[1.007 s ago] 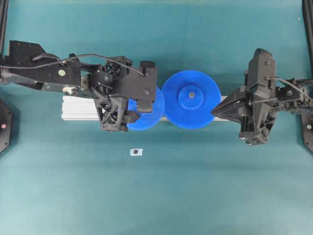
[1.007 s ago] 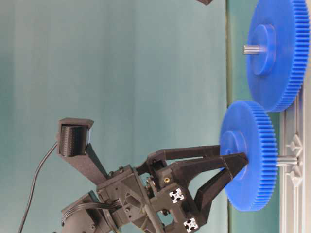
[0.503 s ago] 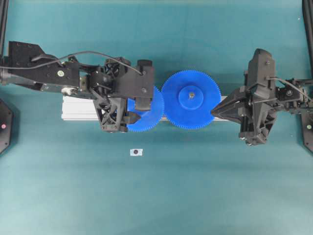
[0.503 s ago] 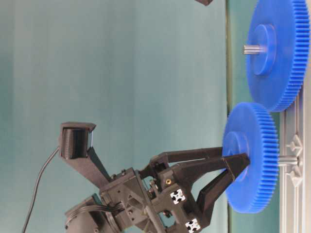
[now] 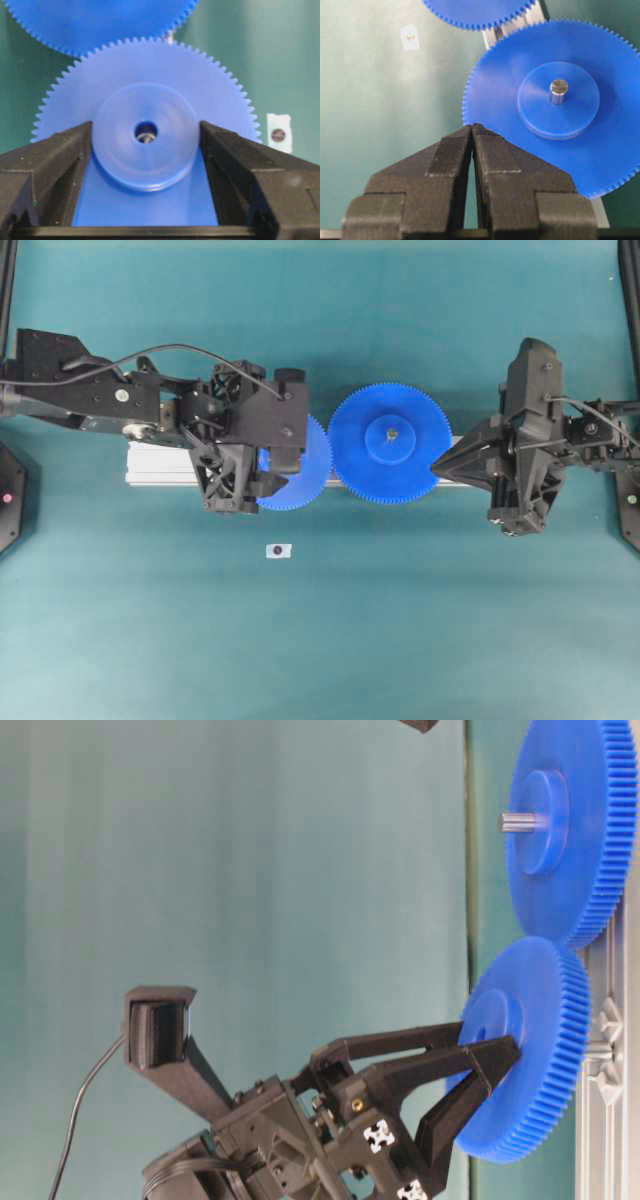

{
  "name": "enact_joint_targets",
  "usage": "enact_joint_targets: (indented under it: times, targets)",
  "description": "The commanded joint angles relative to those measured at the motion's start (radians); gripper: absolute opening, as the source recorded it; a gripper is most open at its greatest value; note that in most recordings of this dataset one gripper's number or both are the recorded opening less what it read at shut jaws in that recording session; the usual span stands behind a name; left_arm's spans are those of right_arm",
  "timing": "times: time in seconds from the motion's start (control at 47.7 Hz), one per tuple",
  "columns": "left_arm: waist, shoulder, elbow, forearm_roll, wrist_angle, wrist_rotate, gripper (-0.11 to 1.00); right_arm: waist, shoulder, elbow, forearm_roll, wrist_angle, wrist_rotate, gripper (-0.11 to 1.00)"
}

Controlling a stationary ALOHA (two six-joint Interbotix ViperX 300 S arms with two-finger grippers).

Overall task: Insert the small gear onto the shaft.
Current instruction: 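Align the gear's hole above the shaft, meshing with the large gear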

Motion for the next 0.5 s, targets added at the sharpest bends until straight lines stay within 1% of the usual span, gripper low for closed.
enact_joint_targets:
  times: [0.0,0.294,0.482]
  targets:
    - [-0.003,-0.031,-0.006,0.003,0.012,0.002,0.77,-0.003,-0.005,-0.011,0.002,-0.009,0.006,0.12]
    - [-0.003,-0.029,-0.008,0.003,0.018,0.005,0.77,-0.014,-0.005,-0.009,0.002,-0.028,0.006,0.12]
    - [0.0,-0.009,-0.025,0.003,-0.009,0.009,0.77,-0.017,-0.005,-0.006,0.002,-0.043,0.006,0.12]
